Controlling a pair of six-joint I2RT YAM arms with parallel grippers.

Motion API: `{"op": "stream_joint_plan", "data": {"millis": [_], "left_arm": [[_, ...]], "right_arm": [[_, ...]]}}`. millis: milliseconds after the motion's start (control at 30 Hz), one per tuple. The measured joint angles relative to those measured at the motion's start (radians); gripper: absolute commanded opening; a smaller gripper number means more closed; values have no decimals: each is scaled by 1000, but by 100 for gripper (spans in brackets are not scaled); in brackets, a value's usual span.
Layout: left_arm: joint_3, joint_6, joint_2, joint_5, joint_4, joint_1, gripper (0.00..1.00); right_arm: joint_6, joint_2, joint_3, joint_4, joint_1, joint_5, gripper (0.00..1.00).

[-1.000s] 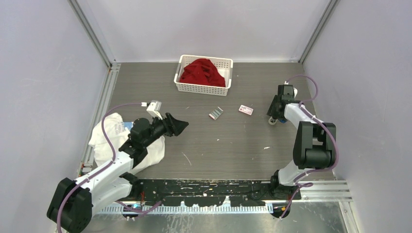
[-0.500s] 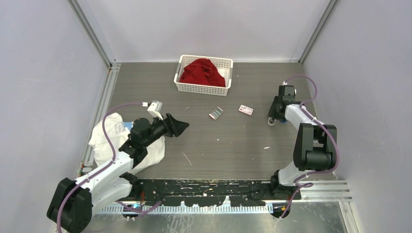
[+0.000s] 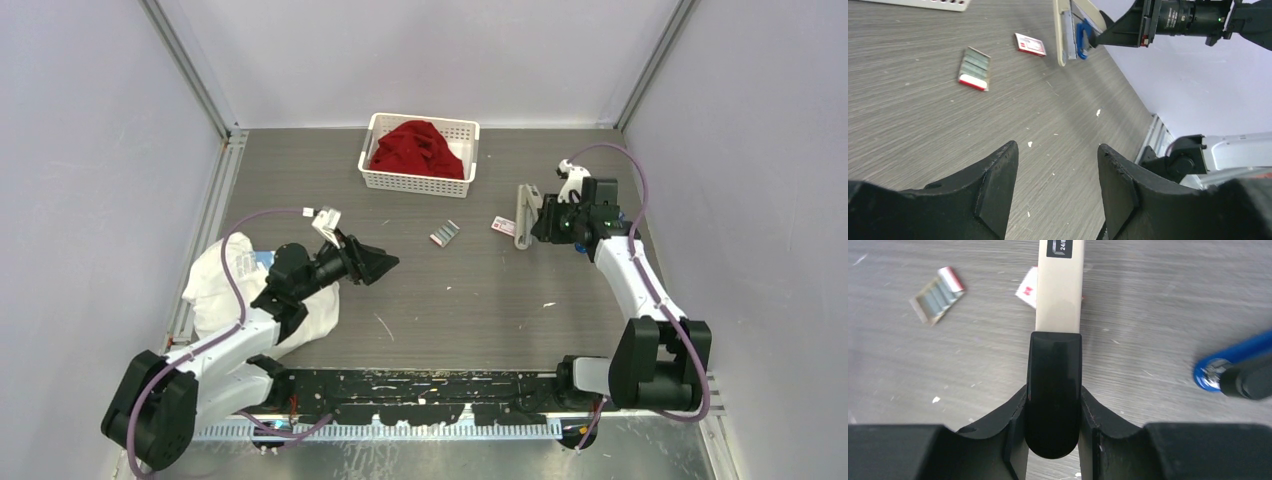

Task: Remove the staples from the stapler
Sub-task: Pick up the stapler from the center of the board, then unload the staple at the center of the board.

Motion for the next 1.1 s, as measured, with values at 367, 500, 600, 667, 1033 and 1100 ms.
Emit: {"op": "stream_joint_plan", "data": {"millis": [367,500,600,667,1033,1100], "left_arm": [[-6,29,197,70,210,-132,79],[-6,24,293,70,332,-148,85],[-3,-19,414,71,464,-161,91],[4,-59,499,71,557,-172,95],[160,-157,635,75,734,-267,96],[188,-173,644,77,751,-278,94]], "right_arm": [[-140,-109,-23,-11,90,-366,1],[-155,-121,-36,-11,130,-472,1],[-150,-121,-44,-8,152,-559,1],[-132,-121,-54,7,161,-625,1],[107,-156,-115,247,163,-889,1],[164,-161,-130,306,163,-927,1]]}}
